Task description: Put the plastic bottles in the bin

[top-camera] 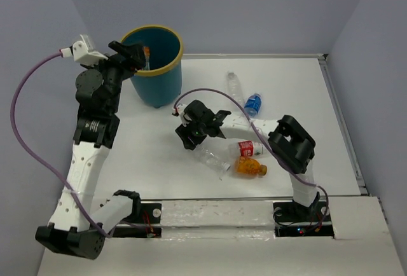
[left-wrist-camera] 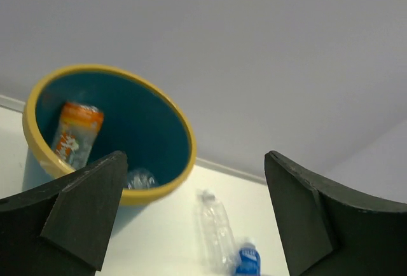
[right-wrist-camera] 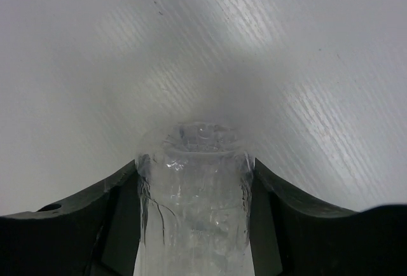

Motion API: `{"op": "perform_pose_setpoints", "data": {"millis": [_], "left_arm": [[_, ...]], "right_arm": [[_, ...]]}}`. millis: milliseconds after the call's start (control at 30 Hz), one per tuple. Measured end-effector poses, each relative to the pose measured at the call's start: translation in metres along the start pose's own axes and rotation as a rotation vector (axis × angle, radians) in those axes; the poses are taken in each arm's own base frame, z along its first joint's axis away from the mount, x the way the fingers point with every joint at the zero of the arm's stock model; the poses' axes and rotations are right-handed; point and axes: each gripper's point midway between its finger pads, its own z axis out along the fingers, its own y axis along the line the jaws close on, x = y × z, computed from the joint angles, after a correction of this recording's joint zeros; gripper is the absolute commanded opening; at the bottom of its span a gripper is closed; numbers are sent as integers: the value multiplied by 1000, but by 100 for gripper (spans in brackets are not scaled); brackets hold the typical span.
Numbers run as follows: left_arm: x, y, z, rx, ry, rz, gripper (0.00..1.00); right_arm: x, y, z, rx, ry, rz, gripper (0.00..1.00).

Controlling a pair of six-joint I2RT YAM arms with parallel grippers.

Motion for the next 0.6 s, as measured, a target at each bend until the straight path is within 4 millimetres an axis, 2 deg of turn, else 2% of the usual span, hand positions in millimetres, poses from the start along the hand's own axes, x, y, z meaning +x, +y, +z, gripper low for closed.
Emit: {"op": "perform_pose_setpoints", "data": {"millis": [67, 167, 233, 267, 400, 433, 567, 600], "left_arm": [[9, -1, -24, 41, 36, -10, 99], [32, 4, -59, 79, 120, -7, 99], [55, 15, -80, 84, 181, -4, 99], [71, 24, -91, 75, 224, -2, 99], [127, 50, -129, 66, 372, -29, 99], [138, 54, -135, 69, 401, -37, 99], [188, 70, -157, 70, 536, -101, 99], [200, 73, -162, 70, 573, -125, 99]], "right_arm": [[-9, 0, -14, 19, -21, 0, 46], [-43, 3, -59, 50, -128, -10, 45], [-80, 8, -100, 71, -242, -23, 45], [-107, 11, -126, 80, -325, -31, 44], [-181, 20, -202, 110, -562, -55, 44], [-208, 24, -228, 120, -656, -61, 44], [-276, 28, -295, 169, -898, -98, 42], [-289, 29, -306, 179, -945, -104, 41]]}}
